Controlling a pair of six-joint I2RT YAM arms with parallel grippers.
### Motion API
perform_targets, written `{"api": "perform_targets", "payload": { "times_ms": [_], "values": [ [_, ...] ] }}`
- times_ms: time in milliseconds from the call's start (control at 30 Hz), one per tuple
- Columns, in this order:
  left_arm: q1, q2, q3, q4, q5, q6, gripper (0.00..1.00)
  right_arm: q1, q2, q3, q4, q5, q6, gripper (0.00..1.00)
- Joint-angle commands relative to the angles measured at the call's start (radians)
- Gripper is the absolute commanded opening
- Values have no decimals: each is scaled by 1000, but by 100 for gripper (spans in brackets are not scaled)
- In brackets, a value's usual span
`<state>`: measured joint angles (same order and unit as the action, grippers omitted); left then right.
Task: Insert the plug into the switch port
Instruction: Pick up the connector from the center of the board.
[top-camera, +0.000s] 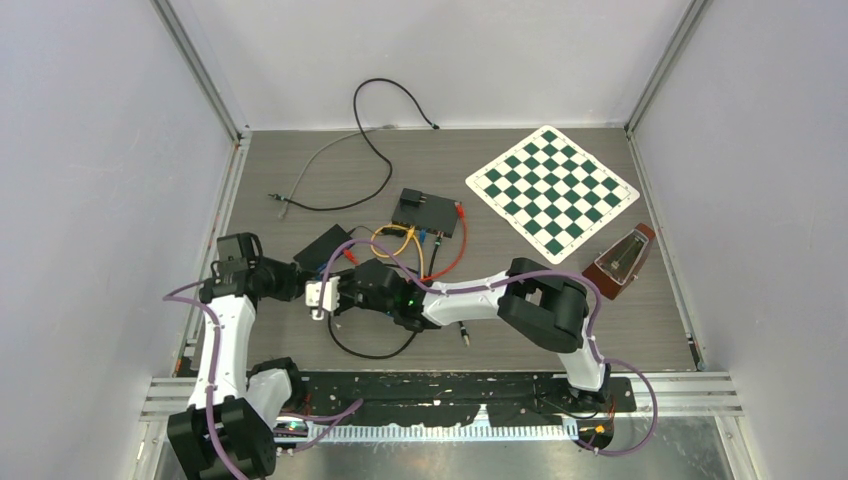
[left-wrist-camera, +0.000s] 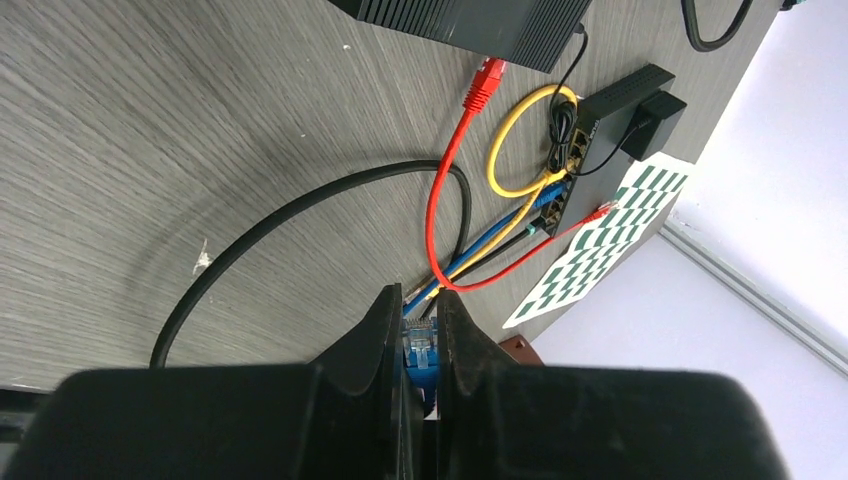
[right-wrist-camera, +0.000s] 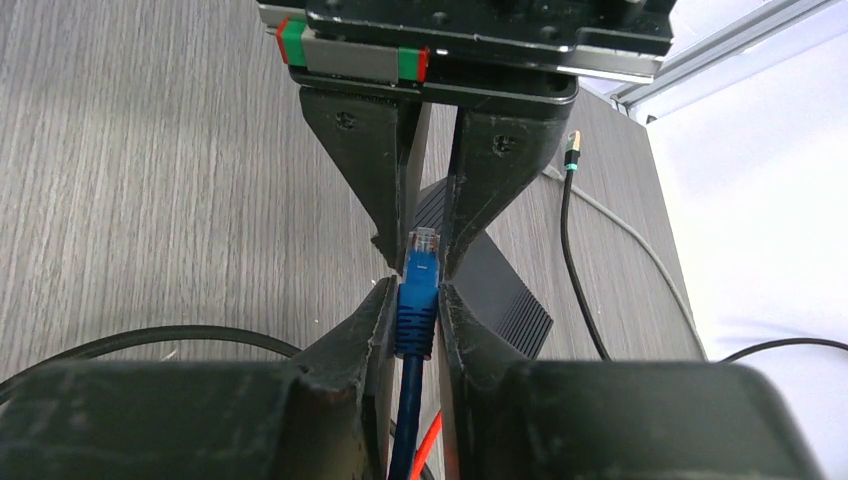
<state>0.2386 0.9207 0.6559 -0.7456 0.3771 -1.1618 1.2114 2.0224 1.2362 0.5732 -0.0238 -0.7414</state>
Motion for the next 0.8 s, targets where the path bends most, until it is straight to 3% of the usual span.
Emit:
{"api": "perform_targets", "payload": {
  "times_ms": [0,67,300,333,367,467,567,633,767],
  "values": [
    [-3,4,41,-52,-9,32,0,-3,-14,34,55,51,6,5],
    [-3,-1,49,-46,-47,49,5,-3,-18,23,75,80,16,5],
    [-2,-45,70,94,-183,177,64,-19,0,-13,111,167,180,5],
    [-1,-44,73,129,-186,190,68,-28,4,-14,113,174,227,5],
    [-2,-35,76,165,-184,220,69,-32,13,-16,122,177,250,5],
    [6,4,77,293,-178,241,57,-57,48,1,115,189,378,5],
    [33,80,87,447,-124,314,52,-68,95,46,90,210,477,5],
    [53,163,132,498,-54,367,52,-73,131,80,64,238,518,5],
    [54,355,251,473,-57,445,51,-79,195,160,-18,259,595,5]
  ]
}}
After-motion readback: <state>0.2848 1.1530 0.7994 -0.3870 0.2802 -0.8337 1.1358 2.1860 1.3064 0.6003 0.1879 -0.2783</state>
